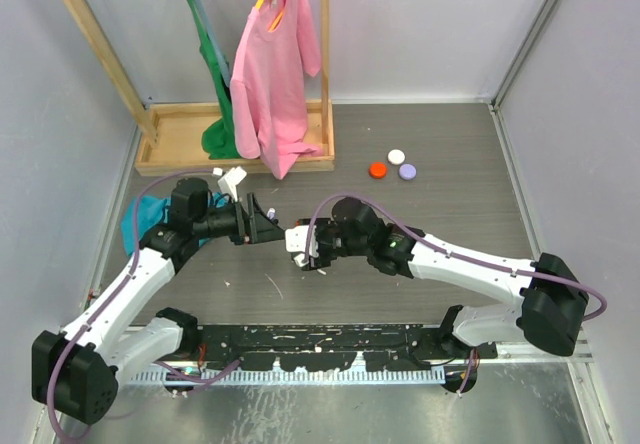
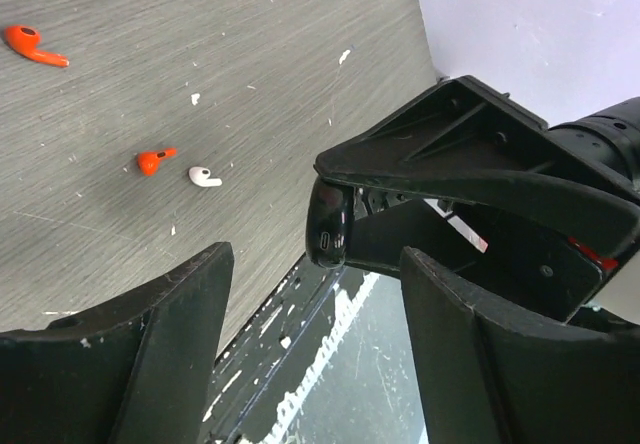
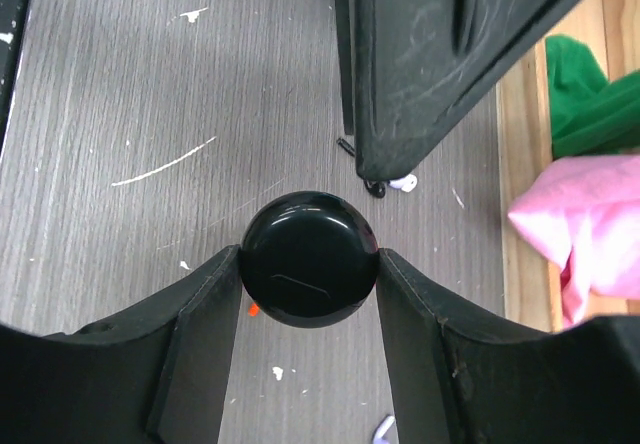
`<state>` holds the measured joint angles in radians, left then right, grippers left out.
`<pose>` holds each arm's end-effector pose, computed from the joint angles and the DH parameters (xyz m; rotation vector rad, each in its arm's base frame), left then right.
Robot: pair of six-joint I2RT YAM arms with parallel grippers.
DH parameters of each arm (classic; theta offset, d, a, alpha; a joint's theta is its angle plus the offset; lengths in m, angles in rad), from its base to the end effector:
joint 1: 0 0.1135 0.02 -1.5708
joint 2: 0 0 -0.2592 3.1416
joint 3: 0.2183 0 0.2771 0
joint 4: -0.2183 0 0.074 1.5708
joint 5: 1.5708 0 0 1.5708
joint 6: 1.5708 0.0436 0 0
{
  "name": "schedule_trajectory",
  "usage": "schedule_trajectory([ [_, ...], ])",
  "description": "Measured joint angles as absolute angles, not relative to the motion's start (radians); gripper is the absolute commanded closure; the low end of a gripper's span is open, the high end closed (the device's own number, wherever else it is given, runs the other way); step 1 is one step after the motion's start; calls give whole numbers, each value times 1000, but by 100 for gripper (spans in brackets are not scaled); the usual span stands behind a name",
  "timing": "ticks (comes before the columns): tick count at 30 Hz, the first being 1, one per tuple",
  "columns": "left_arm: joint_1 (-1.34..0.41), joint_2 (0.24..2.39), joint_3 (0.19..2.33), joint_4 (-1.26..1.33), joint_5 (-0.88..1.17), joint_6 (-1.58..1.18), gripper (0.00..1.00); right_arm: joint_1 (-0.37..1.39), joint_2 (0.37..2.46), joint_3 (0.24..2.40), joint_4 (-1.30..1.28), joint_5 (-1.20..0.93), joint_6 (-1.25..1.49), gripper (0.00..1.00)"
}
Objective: Insert the wireless bluetooth earbuds into the charging case
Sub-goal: Pick up the charging case at the center of the board.
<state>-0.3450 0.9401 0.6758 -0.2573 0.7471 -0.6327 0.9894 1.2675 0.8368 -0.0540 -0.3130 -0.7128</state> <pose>0.2119 -0.1076 0.2573 0.1768 2.2273 -1.3462 0.1621 0.2711 0.2486 -1.6758 1.2084 0.4926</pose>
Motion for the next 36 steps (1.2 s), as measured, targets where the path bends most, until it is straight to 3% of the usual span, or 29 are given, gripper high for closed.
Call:
schedule_trajectory([
  [24, -428, 1071, 647, -126, 835, -675, 54, 1005, 1268, 844, -54, -356, -885, 56],
  [31, -451, 1084, 646, -109, 837, -685, 76, 1006, 1268, 844, -54, -358, -888, 53],
  [36, -453, 1082, 646, -104, 836, -659, 94, 1006, 1268, 844, -56, -355, -885, 42],
])
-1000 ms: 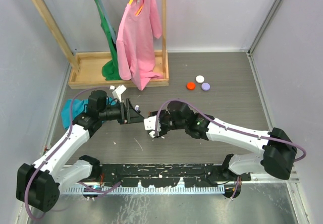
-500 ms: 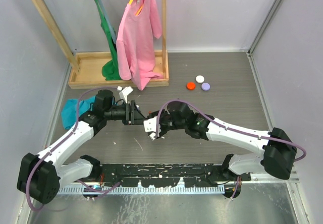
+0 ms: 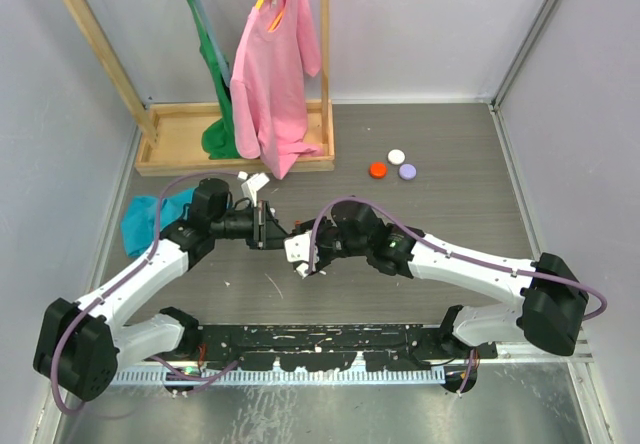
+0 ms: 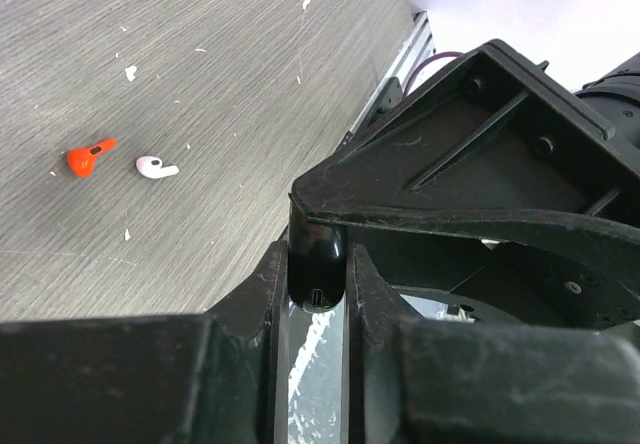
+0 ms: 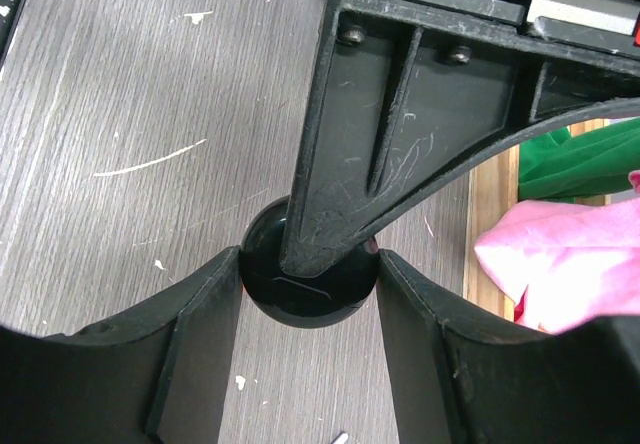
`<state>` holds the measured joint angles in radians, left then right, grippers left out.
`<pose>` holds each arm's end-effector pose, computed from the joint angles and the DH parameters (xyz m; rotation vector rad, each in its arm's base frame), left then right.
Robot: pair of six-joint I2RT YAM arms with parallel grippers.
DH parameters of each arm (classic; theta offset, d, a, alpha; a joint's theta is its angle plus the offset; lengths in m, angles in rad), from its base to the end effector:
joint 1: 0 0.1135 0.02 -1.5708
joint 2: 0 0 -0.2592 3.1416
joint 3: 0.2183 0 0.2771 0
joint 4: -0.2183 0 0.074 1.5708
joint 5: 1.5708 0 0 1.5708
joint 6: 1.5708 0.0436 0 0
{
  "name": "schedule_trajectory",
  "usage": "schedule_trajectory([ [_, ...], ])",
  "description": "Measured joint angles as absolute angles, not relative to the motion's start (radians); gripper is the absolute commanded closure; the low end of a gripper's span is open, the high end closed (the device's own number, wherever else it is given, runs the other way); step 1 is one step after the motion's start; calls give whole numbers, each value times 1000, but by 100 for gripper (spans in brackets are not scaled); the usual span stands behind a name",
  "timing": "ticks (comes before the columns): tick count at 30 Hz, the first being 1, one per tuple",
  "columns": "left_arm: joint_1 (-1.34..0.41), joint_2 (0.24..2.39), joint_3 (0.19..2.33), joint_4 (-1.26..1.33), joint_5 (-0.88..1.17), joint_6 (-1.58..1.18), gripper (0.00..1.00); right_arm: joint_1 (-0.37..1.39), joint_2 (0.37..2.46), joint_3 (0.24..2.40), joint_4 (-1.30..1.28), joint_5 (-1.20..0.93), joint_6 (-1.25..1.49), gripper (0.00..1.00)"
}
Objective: Insert the wireless bluetooth earbuds into the charging case
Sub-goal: Pick up the charging case at the center of the board.
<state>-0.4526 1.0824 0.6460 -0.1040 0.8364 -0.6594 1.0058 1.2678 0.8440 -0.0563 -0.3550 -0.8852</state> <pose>0.2174 -0.1417 0.2293 0.3277 2.2737 -1.5067 0.1563 0.2749 0.2513 -1.7793 1.0114 0.4387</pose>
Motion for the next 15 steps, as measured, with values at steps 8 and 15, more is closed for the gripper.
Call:
schedule_trajectory([
  [8, -453, 1047, 644, -105, 826, -636, 100, 1006, 1215, 829, -40, -310, -875, 26],
  [15, -454, 966, 602, -74, 759, -614, 99, 991, 1102, 778, 31, -258, -771, 18],
])
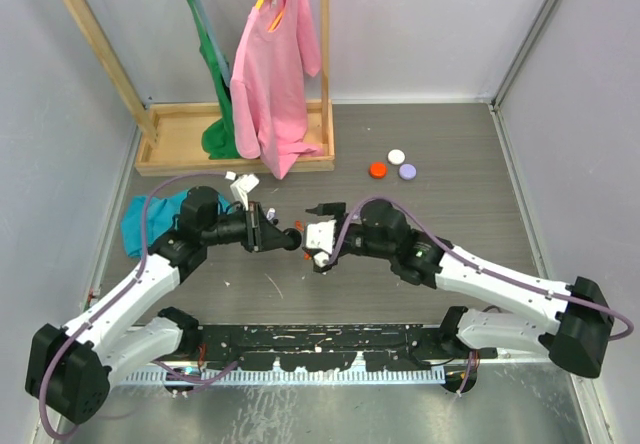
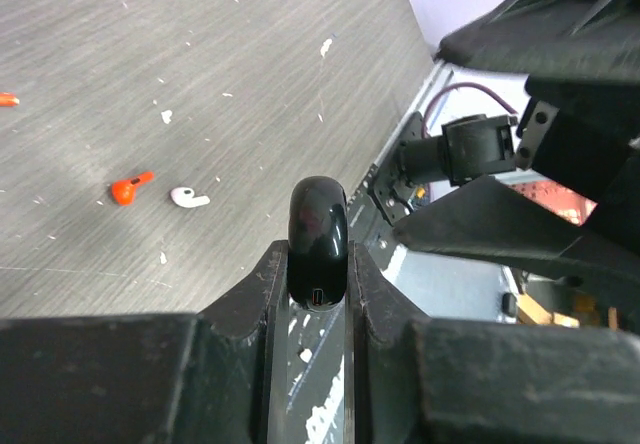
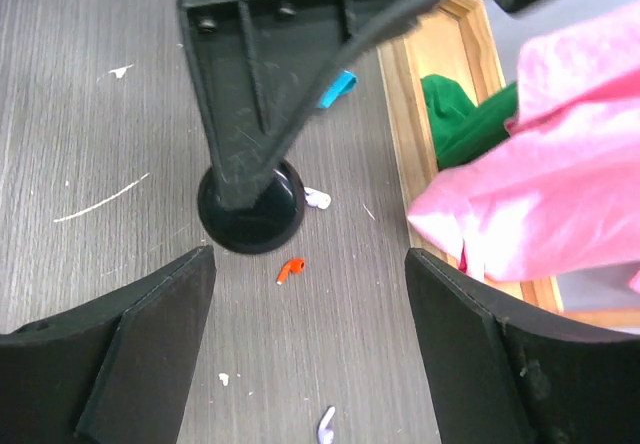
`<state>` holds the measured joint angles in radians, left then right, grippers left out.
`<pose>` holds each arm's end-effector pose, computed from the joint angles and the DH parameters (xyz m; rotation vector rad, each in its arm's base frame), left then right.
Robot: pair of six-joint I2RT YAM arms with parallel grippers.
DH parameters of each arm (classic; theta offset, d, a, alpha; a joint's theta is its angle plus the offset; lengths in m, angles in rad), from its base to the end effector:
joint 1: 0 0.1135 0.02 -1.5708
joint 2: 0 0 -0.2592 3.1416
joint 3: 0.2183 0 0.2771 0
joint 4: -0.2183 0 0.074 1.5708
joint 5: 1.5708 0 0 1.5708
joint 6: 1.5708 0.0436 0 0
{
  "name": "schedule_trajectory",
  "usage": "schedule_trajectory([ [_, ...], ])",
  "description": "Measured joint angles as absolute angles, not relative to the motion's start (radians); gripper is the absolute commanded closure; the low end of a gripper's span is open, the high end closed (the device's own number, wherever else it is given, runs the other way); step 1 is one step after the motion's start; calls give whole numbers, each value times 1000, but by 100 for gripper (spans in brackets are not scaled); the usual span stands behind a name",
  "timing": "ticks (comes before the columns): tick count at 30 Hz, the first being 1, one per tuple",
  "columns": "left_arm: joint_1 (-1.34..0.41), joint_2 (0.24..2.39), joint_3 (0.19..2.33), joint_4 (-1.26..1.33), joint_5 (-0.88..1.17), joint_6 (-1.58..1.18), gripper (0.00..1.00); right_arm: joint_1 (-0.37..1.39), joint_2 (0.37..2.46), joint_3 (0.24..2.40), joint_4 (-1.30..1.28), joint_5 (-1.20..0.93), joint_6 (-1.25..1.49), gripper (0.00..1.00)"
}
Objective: Insert the wireless bluetooth earbuds into the charging case
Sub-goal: Pick up the charging case at the center of the board.
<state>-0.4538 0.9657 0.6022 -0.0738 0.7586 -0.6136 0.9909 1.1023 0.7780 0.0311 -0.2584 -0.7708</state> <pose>0.2048 -0.1332 0.2418 0.3654 2.1475 -1.4082 0.1494 0.2484 0.2819 -1.5519 1.0476 0.3927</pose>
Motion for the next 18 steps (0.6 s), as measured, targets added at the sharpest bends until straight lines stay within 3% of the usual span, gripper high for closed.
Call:
schedule_trajectory([
  [9, -454, 824, 473, 93, 604, -659, 100, 831, 1001, 703, 195, -325, -381, 19],
  [18, -454, 698, 415, 297, 501, -693, 100, 803, 1044, 571, 542, -324, 89, 27],
])
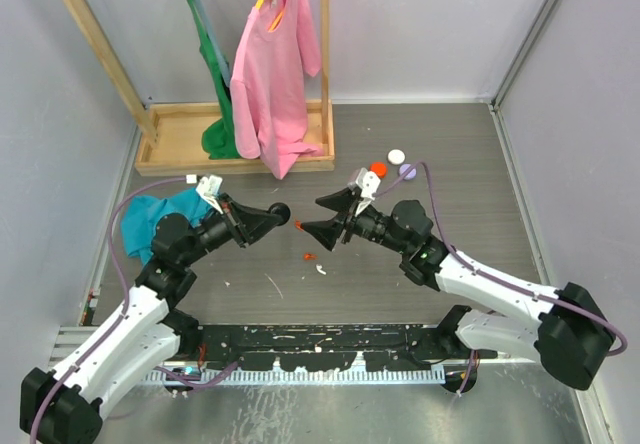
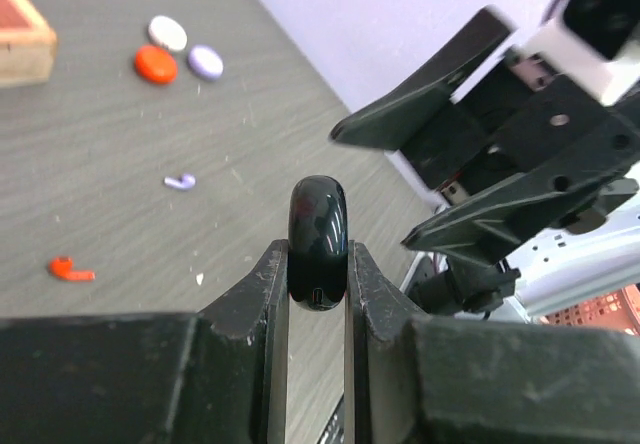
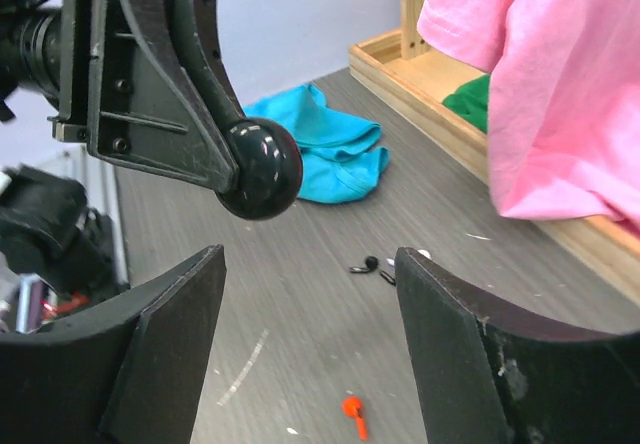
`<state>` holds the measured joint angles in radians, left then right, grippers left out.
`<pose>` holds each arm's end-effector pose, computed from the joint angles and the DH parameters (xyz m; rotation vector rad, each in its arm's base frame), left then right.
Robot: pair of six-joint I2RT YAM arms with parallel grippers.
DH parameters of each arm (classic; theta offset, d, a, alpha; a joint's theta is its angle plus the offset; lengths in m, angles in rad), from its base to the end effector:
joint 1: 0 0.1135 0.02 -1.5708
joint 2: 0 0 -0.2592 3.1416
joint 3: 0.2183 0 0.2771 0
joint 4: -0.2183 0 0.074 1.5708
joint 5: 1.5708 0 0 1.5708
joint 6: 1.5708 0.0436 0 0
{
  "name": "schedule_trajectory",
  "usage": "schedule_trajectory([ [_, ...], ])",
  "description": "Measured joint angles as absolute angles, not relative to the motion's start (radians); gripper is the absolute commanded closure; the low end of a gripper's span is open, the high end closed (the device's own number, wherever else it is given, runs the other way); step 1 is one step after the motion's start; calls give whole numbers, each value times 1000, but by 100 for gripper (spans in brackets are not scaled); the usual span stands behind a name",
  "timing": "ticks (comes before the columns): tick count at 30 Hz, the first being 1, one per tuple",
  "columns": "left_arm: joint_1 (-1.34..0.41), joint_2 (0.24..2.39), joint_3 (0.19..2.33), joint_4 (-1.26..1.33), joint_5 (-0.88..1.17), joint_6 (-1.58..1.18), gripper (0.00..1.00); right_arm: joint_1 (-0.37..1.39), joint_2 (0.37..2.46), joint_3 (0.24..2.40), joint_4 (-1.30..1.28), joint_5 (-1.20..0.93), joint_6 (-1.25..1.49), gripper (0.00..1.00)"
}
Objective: Insert the wireless bluetooth earbuds into the charging case
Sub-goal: Pick up the charging case at the center of the board.
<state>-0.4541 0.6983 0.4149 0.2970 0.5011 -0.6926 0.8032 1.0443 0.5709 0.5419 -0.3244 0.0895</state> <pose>0.1797 -0.1110 0.2636 0.2296 1.6956 -1.2668 0.1795 0.2061 0.2756 -0.8008 1.3657 0.9511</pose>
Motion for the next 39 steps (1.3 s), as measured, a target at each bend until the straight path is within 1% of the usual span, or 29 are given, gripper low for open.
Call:
schedule_trajectory([
  [6, -454, 651, 390, 422, 474, -693, 100, 803, 1137, 523, 784, -325, 306, 29],
  [14, -454, 651, 362, 555, 476, -744, 100, 802, 1272, 523, 1069, -375, 520, 37],
  [19, -455, 652, 362, 605, 496, -775, 100, 802, 1326, 538, 1158, -413, 603, 42],
  [25, -457, 655, 362, 639, 509, -802, 100, 802, 1339, 562, 1245, -448, 659, 50],
  [29, -460, 665, 362, 665, 517, -822, 100, 800, 1359, 587, 1286, -474, 690, 52],
  [35, -468, 672, 362, 697, 537, -840, 100, 796, 1404, 608, 1334, -508, 741, 52],
  [39, -476, 672, 362, 707, 547, -850, 100, 796, 1429, 617, 1356, -526, 768, 56],
])
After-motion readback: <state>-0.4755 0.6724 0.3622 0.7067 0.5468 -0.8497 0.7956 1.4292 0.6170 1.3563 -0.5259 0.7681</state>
